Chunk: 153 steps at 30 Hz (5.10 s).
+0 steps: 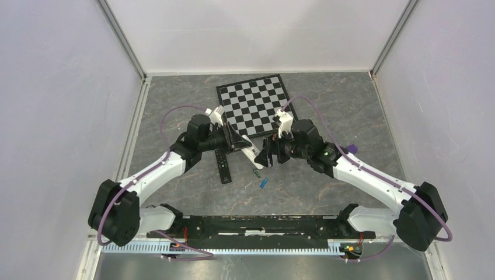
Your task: Load the batteries into the remote control
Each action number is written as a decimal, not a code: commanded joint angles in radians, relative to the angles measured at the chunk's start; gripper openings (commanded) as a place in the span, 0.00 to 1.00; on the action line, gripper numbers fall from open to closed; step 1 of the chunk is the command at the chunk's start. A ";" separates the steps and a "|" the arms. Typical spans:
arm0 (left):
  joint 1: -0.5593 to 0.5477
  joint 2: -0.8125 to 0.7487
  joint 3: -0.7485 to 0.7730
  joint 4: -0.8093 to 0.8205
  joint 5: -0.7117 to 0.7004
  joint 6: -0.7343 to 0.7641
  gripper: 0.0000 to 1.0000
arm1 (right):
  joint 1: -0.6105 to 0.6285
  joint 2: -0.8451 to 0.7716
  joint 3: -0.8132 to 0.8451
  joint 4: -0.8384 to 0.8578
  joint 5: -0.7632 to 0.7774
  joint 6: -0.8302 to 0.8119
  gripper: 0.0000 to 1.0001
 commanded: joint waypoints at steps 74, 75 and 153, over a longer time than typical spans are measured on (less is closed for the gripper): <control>-0.001 -0.118 -0.200 0.651 -0.128 -0.223 0.02 | 0.024 -0.118 -0.167 0.461 0.295 0.471 0.39; -0.001 -0.116 -0.199 0.651 -0.127 -0.223 0.02 | 0.024 -0.117 -0.164 0.464 0.295 0.469 0.37; -0.113 0.141 -0.080 0.374 -0.344 -0.069 0.02 | -0.180 -0.036 -0.383 0.632 0.196 0.342 0.34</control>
